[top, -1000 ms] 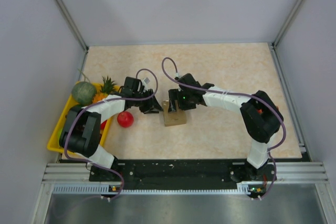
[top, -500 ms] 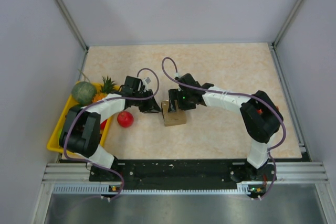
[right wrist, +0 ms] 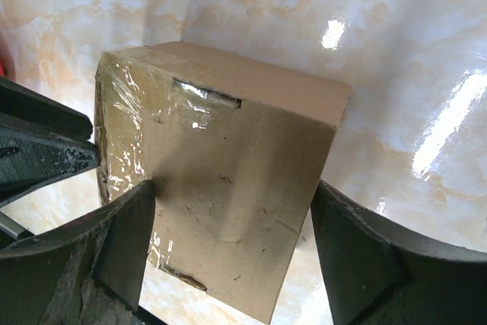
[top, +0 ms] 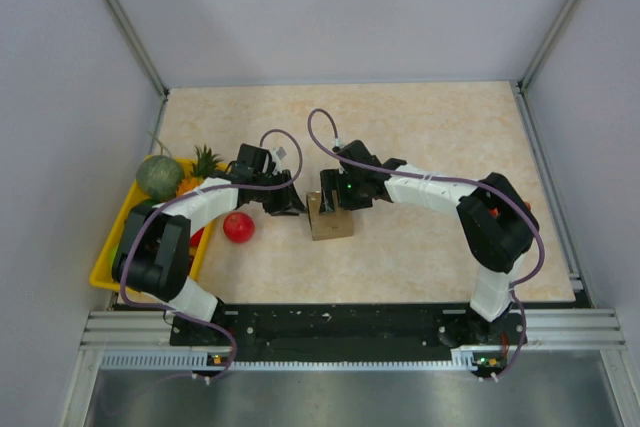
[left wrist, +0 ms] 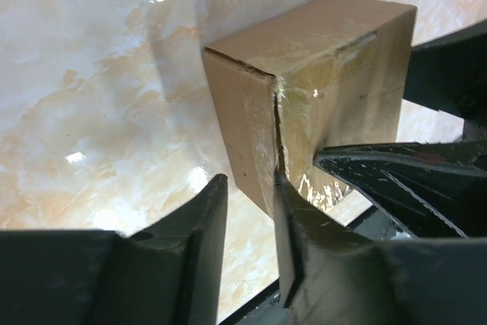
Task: Unpack the express box
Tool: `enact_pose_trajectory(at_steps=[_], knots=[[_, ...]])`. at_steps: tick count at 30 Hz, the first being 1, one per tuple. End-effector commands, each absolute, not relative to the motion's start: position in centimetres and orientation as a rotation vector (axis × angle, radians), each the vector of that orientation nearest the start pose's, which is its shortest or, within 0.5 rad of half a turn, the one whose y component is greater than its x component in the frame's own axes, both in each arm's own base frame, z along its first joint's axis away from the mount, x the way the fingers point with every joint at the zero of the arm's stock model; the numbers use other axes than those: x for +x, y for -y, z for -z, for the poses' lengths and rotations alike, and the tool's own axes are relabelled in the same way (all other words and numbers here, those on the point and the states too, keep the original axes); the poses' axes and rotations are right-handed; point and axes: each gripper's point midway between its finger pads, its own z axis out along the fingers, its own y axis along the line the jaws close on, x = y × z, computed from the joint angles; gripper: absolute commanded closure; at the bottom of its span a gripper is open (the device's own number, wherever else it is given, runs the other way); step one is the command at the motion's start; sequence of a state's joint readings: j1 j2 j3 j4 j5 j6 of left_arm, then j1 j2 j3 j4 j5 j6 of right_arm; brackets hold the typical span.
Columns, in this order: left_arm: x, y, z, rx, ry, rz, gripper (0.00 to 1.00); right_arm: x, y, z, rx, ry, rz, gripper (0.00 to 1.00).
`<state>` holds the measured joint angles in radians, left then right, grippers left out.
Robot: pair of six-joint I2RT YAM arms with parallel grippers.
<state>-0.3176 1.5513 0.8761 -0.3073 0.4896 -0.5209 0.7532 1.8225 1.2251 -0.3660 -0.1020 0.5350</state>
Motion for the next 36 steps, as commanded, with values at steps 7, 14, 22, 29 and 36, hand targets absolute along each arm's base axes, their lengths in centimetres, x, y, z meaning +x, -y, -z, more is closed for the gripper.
enact_pose_trajectory(at_steps=[7,14,22,29,36], knots=[[29.3,22.3,-10.7,-0.033,-2.487,1.173,0.51,28.7,-29.1,-2.6,-0.328,-2.713,-0.337,0.26],[29.1,21.2,-8.1,-0.077,-2.584,1.057,0.68,28.8,-29.0,-2.7,-0.318,-2.709,-0.332,0.26],[28.1,20.1,-5.3,-0.098,-2.667,0.971,0.71,28.8,-29.0,-2.5,-0.314,-2.712,-0.331,0.26],[27.8,18.4,-3.5,-0.153,-2.721,0.826,0.72,28.7,-29.0,-2.6,-0.312,-2.710,-0.334,0.27],[28.2,15.9,-2.8,-0.229,-2.770,0.588,0.74,28.7,-28.8,-2.5,-0.297,-2.713,-0.324,0.27]])
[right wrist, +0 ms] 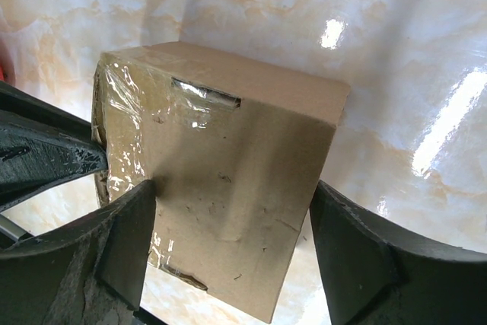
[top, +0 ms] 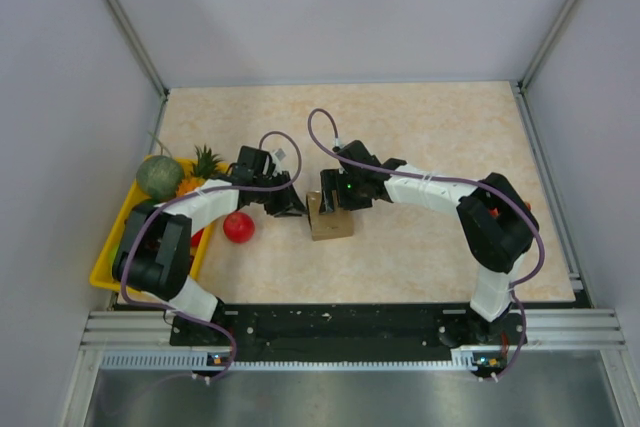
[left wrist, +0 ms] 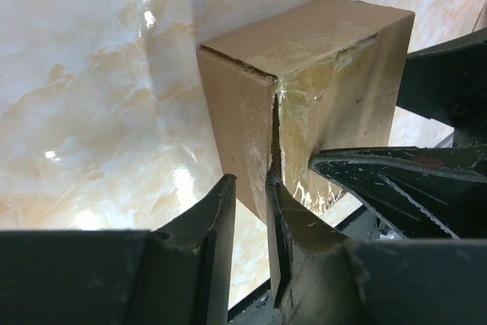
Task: Unpack the express box
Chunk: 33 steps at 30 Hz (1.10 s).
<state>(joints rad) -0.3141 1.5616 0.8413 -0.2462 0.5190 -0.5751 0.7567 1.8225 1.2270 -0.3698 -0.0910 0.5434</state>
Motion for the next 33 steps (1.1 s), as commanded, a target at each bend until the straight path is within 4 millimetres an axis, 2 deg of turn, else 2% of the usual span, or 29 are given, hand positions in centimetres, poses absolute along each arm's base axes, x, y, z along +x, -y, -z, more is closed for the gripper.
enact_pose_trajectory(at_steps=[1,2,8,13,18,19,24,28,33], knots=[[28.2,15.5,-2.7,-0.233,-2.783,0.547,0.75,28.8,-28.9,-2.6,-0.298,-2.709,-0.323,0.27],[28.3,14.9,-2.8,-0.245,-2.790,0.490,0.76,28.8,-28.8,-2.5,-0.294,-2.711,-0.319,0.27],[28.3,14.4,-3.1,-0.258,-2.790,0.444,0.77,28.8,-28.8,-2.6,-0.292,-2.707,-0.319,0.27],[28.2,15.4,-3.4,-0.240,-2.787,0.531,0.76,28.9,-28.9,-2.9,-0.285,-2.701,-0.328,0.27],[28.4,16.1,-3.9,-0.253,-2.772,0.592,0.67,28.9,-29.1,-3.4,-0.281,-2.694,-0.342,0.27],[28.4,16.2,-4.0,-0.255,-2.772,0.603,0.62,28.9,-29.2,-3.5,-0.283,-2.693,-0.353,0.27],[27.8,16.7,-3.2,-0.267,-2.788,0.653,0.50,29.1,-29.6,-4.5,-0.273,-2.674,-0.386,0.23],[27.3,17.8,-2.2,-0.290,-2.813,0.745,0.51,29.1,-29.9,-5.2,-0.278,-2.658,-0.418,0.18],[27.4,19.2,-1.9,-0.292,-2.807,0.864,0.56,29.0,-30.3,-6.2,-0.292,-2.641,-0.450,0.14]])
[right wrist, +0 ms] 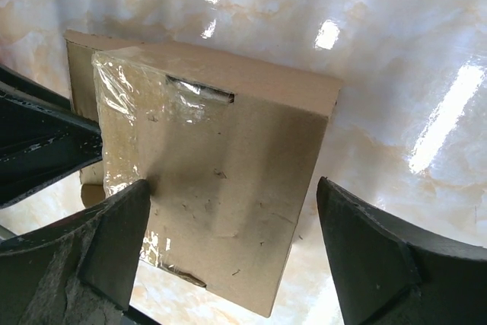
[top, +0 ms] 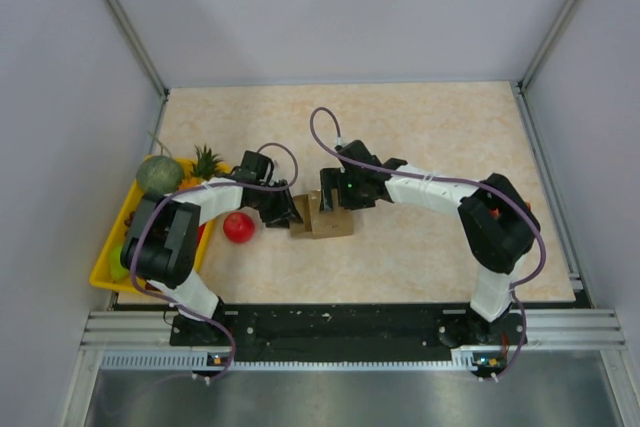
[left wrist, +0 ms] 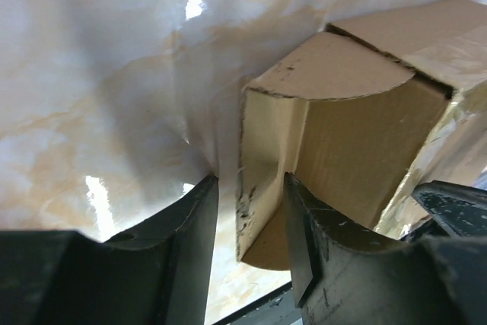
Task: Unpack the express box
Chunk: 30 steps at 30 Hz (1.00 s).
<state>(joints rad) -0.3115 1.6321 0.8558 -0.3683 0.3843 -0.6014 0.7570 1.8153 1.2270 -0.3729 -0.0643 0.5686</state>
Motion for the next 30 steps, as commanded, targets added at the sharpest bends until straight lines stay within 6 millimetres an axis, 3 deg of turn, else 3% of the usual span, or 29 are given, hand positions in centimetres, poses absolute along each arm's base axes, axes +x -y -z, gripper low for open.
enact_pose_trajectory(at_steps=[1,6,8,10,11,23,30], knots=[[27.3,19.2,-2.0,-0.294,-2.806,0.872,0.57,29.1,-30.2,-6.9,-0.288,-2.625,-0.460,0.13],[27.9,19.5,-2.9,-0.273,-2.781,0.887,0.68,29.6,-30.2,-9.0,-0.270,-2.575,-0.475,0.10],[28.2,19.6,-3.2,-0.269,-2.775,0.891,0.79,29.6,-30.1,-9.9,-0.280,-2.559,-0.474,0.10],[28.5,19.7,-3.5,-0.262,-2.765,0.894,0.97,29.9,-29.7,-10.7,-0.267,-2.532,-0.446,0.10],[28.6,19.7,-3.8,-0.254,-2.751,0.900,1.00,30.0,-29.6,-11.3,-0.267,-2.517,-0.449,0.10],[28.9,19.1,-7.3,-0.205,-2.715,0.856,1.00,30.4,-27.2,-15.2,-0.192,-2.448,-0.355,0.09],[28.4,16.9,-9.6,-0.205,-2.742,0.681,1.00,30.7,-26.6,-17.8,-0.152,-2.376,-0.363,0.09]])
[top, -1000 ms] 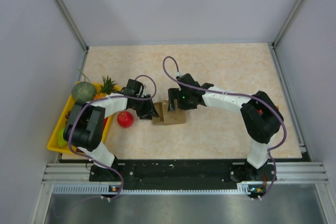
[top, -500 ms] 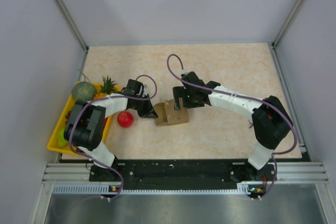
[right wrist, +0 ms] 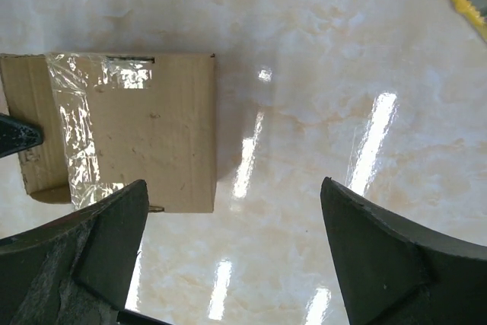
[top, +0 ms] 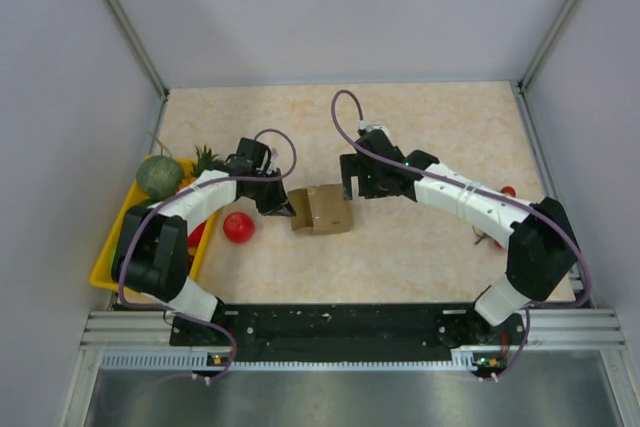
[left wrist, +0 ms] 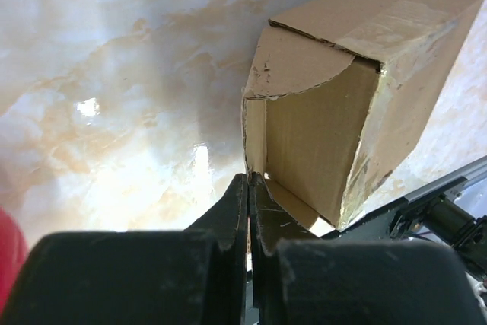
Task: Unpack the express box
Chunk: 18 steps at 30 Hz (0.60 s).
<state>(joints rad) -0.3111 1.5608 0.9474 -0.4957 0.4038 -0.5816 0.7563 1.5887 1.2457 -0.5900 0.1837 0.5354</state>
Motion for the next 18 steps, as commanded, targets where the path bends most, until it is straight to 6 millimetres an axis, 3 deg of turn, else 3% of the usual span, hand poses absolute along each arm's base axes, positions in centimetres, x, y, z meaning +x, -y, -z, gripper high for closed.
enact_pose_trajectory(at_steps=[1,13,18], knots=[[28.4,16.8,-10.0,-0.203,-2.744,0.673,1.00,30.6,-26.8,-18.0,-0.168,-2.373,-0.368,0.09],[28.8,16.2,-12.6,-0.182,-2.706,0.628,1.00,29.7,-31.8,-21.1,-0.337,-2.269,-0.592,0.09],[29.0,16.3,-13.0,-0.178,-2.693,0.642,1.00,28.5,-34.4,-20.8,-0.462,-2.261,-0.711,0.08]])
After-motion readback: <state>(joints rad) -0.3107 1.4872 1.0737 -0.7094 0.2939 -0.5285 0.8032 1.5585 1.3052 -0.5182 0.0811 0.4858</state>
